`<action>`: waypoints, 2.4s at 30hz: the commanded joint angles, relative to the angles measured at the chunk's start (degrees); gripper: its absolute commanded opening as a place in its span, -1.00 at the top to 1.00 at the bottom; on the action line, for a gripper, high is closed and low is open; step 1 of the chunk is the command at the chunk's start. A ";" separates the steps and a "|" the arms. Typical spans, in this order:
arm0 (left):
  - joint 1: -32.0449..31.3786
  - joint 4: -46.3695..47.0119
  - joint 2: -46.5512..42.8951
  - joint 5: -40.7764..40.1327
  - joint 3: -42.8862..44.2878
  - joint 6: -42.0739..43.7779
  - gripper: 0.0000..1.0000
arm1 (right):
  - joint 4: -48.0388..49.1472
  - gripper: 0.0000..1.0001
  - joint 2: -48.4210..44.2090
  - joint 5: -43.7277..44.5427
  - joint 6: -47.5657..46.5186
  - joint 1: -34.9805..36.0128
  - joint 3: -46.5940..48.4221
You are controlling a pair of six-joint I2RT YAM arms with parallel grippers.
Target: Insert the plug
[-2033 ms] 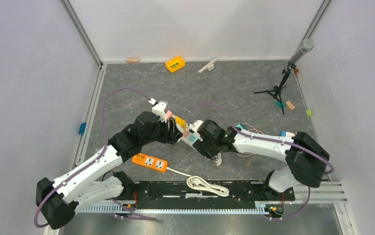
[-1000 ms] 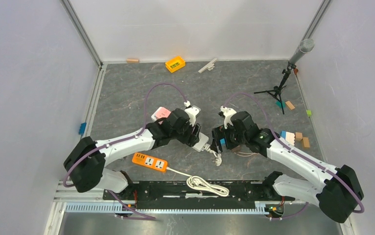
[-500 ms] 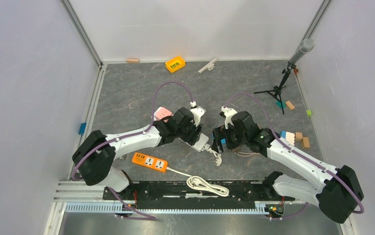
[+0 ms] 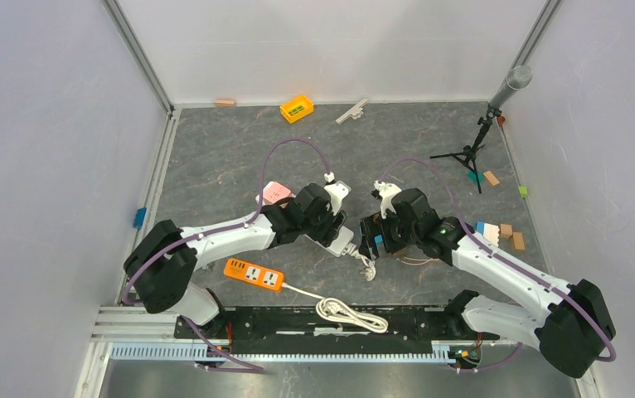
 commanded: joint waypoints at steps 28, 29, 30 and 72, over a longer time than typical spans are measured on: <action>-2.32 -0.45 3.89 -1.69 -3.32 5.94 0.96 | 0.05 -0.96 2.03 -1.02 -1.80 -0.35 2.19; -2.33 -0.31 4.07 -1.59 -3.49 5.53 0.96 | -0.01 -0.96 1.92 -1.00 -1.76 -0.35 2.17; -2.36 -0.20 4.19 -1.61 -3.78 4.96 0.96 | -0.10 -0.96 1.83 -0.99 -1.86 -0.36 2.11; -0.57 8.35 -19.70 1.14 -9.93 -5.67 0.96 | 6.27 -0.74 15.94 -3.59 -5.27 10.79 5.34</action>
